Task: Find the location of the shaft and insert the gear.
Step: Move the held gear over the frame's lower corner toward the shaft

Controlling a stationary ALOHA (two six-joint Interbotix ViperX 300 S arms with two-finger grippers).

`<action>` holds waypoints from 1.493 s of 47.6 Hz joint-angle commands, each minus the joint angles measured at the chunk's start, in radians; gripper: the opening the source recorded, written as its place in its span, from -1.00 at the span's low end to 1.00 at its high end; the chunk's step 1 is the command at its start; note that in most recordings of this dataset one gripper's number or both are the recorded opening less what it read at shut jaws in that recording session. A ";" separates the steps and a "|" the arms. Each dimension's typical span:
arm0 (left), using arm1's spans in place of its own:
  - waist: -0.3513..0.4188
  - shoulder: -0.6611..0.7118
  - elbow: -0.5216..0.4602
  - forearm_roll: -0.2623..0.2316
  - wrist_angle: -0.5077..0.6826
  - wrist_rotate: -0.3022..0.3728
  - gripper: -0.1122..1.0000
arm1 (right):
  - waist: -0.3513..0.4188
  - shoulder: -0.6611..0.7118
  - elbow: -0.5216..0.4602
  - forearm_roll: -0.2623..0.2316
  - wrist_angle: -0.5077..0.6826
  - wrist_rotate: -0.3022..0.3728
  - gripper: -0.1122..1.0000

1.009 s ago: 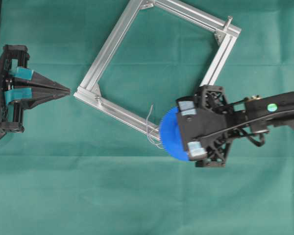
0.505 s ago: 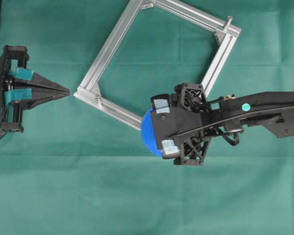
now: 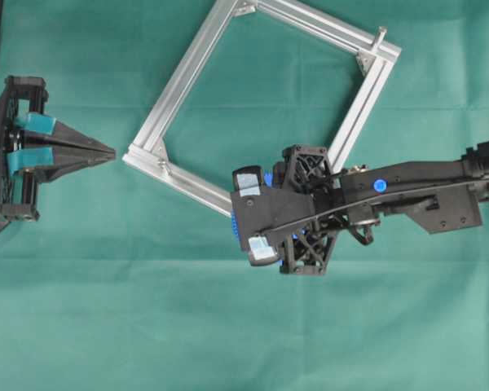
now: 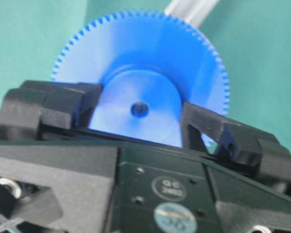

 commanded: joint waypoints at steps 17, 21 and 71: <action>0.002 0.002 -0.028 -0.002 -0.005 -0.002 -0.77 | 0.021 -0.008 -0.020 0.005 -0.040 0.000 0.43; 0.002 0.002 -0.028 -0.002 -0.005 -0.002 -0.77 | 0.031 -0.003 -0.020 0.005 -0.049 0.002 0.43; 0.002 -0.040 -0.029 -0.002 0.025 -0.002 -0.77 | 0.043 0.012 -0.012 -0.069 -0.133 -0.005 0.43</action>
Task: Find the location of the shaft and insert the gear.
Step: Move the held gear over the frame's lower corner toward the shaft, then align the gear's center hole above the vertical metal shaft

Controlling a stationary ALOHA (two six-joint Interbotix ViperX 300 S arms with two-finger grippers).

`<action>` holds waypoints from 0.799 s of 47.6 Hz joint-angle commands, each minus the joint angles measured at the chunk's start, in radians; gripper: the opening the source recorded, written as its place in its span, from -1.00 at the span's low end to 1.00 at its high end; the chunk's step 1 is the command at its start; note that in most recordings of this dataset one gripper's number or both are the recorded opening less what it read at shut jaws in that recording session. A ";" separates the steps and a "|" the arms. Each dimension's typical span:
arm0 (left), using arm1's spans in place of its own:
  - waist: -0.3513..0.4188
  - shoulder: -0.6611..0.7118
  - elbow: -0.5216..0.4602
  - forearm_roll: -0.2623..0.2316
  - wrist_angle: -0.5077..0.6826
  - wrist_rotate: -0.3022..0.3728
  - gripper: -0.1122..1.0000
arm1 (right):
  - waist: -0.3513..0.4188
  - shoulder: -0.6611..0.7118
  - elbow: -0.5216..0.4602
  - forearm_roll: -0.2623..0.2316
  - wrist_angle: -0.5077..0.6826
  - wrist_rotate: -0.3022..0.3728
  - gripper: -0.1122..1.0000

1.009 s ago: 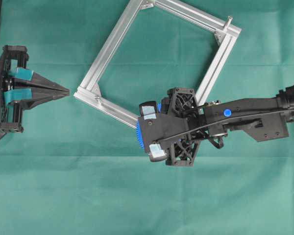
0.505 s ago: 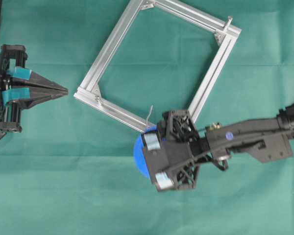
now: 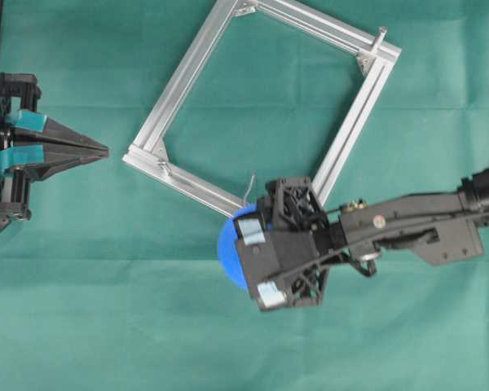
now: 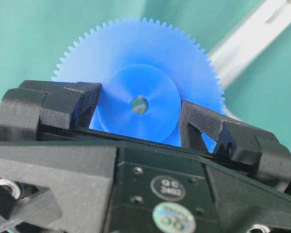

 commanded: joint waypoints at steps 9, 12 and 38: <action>0.002 0.006 -0.026 -0.002 -0.005 -0.003 -0.77 | -0.058 -0.017 -0.003 -0.064 -0.031 -0.005 0.43; 0.002 0.006 -0.026 -0.002 -0.002 -0.003 -0.77 | -0.067 -0.017 0.000 -0.077 -0.040 -0.005 0.43; 0.002 0.006 -0.026 -0.002 0.000 -0.005 -0.77 | -0.101 -0.106 0.150 -0.092 -0.087 0.025 0.43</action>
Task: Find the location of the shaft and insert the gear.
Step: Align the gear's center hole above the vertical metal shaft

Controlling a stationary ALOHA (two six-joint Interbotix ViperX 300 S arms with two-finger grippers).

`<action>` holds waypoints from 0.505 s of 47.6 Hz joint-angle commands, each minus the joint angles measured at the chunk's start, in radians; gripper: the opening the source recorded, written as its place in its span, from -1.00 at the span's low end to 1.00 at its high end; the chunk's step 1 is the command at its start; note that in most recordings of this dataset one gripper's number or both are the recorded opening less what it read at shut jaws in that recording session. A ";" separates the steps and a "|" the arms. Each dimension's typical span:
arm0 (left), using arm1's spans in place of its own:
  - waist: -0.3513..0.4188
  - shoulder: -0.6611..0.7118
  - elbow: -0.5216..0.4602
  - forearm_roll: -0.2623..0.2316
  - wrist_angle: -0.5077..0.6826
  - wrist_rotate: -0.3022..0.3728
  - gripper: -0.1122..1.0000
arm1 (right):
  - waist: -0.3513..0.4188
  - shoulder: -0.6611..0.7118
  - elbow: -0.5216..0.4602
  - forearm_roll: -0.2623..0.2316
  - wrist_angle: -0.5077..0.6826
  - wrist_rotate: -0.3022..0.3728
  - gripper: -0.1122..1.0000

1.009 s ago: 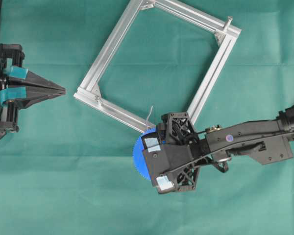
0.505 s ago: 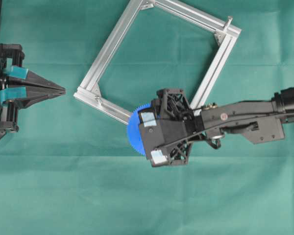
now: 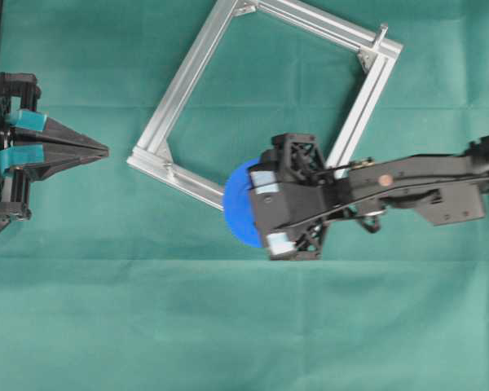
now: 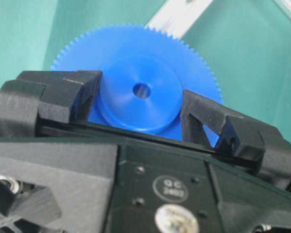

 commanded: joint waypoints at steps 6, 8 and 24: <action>0.002 0.005 -0.026 -0.002 -0.005 -0.002 -0.77 | -0.006 -0.089 0.087 0.000 -0.052 0.049 0.43; 0.002 0.003 -0.028 -0.002 -0.005 -0.002 -0.77 | -0.006 -0.101 0.101 0.000 -0.057 0.061 0.43; 0.002 0.003 -0.026 -0.002 -0.005 -0.002 -0.77 | 0.003 -0.166 0.186 -0.002 -0.104 0.132 0.43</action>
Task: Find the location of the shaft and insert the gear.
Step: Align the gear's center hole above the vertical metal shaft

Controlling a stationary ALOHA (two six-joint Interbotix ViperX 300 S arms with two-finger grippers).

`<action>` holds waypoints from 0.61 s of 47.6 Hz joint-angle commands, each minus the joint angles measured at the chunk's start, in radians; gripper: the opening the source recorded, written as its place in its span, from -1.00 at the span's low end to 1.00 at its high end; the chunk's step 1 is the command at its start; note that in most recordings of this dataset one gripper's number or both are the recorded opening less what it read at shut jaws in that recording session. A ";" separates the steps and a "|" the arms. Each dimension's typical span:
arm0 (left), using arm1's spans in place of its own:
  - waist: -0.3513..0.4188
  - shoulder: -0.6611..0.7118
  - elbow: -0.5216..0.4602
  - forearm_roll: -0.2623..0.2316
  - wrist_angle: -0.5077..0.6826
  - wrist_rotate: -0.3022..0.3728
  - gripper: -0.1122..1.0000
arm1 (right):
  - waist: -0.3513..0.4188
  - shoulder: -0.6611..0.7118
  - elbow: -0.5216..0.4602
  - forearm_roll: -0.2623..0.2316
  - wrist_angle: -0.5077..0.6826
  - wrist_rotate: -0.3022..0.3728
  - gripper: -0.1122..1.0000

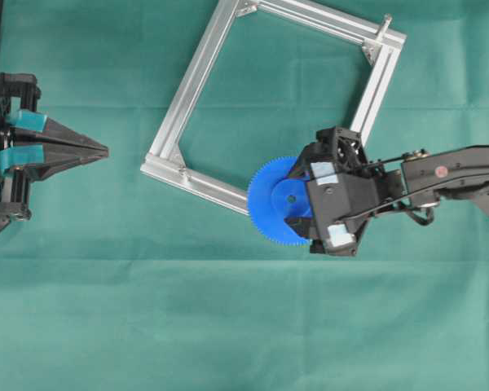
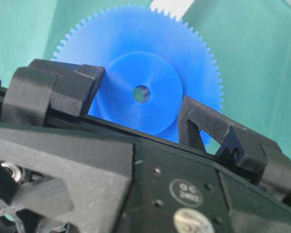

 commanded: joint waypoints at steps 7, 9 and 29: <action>0.002 0.005 -0.026 -0.002 -0.005 -0.002 -0.77 | 0.028 -0.026 0.008 -0.002 -0.046 0.008 0.43; 0.002 0.005 -0.026 -0.002 -0.005 -0.002 -0.77 | 0.034 -0.026 0.008 0.000 -0.052 0.008 0.43; 0.002 0.006 -0.026 -0.002 -0.005 -0.002 -0.77 | 0.084 -0.025 0.012 0.002 -0.083 0.043 0.43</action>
